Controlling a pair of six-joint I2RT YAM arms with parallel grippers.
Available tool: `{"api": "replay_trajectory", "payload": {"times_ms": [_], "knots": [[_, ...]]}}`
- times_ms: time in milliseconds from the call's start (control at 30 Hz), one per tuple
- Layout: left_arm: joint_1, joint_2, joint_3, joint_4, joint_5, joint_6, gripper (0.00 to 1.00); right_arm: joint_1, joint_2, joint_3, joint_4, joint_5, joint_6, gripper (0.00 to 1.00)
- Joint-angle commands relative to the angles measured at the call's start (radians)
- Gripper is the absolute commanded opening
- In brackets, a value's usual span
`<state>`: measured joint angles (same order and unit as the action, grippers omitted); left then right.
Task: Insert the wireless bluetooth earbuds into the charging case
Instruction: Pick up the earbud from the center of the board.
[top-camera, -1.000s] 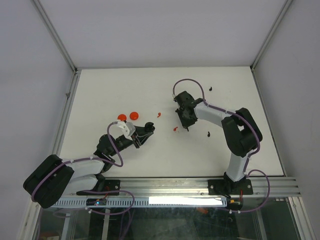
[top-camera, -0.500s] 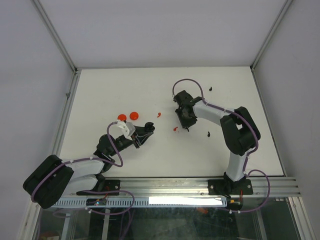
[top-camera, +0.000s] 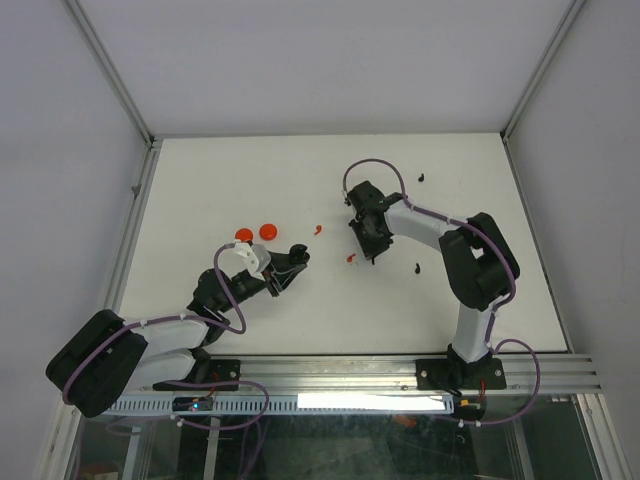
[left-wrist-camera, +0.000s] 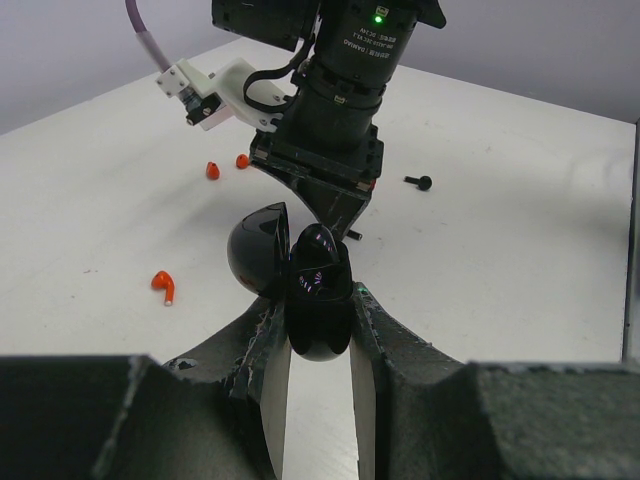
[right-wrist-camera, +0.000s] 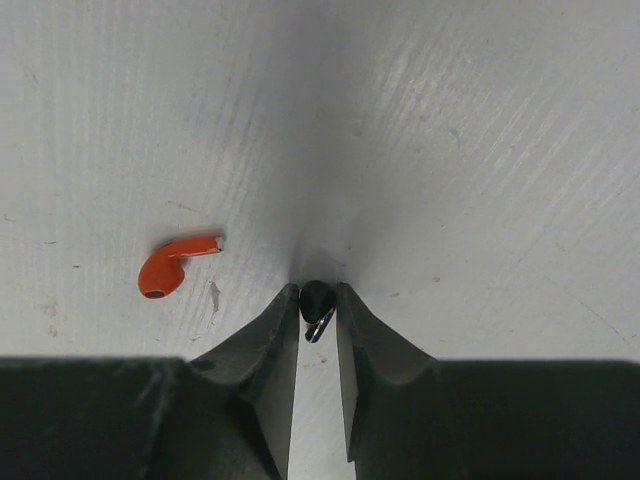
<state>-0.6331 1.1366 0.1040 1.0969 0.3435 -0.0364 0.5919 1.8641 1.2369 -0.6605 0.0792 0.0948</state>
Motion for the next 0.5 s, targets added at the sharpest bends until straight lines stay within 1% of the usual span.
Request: {"api": "replay_trajectory", "payload": {"times_ms": [0, 200, 367, 467], "knots": [[0.007, -0.01, 0.002, 0.046, 0.017, 0.001, 0.0, 0.008, 0.043, 0.007, -0.019, 0.006, -0.018, 0.22], [0.008, -0.014, -0.006, 0.064, 0.005, -0.005, 0.0, 0.008, 0.02, 0.005, -0.002, 0.02, -0.018, 0.14], [0.008, 0.003, -0.005, 0.112, 0.009, -0.022, 0.0, 0.019, -0.089, -0.016, 0.031, 0.039, -0.017, 0.11], [0.007, 0.01, 0.0, 0.135, 0.022, -0.025, 0.0, 0.048, -0.168, -0.023, 0.051, 0.073, -0.017, 0.1]]}}
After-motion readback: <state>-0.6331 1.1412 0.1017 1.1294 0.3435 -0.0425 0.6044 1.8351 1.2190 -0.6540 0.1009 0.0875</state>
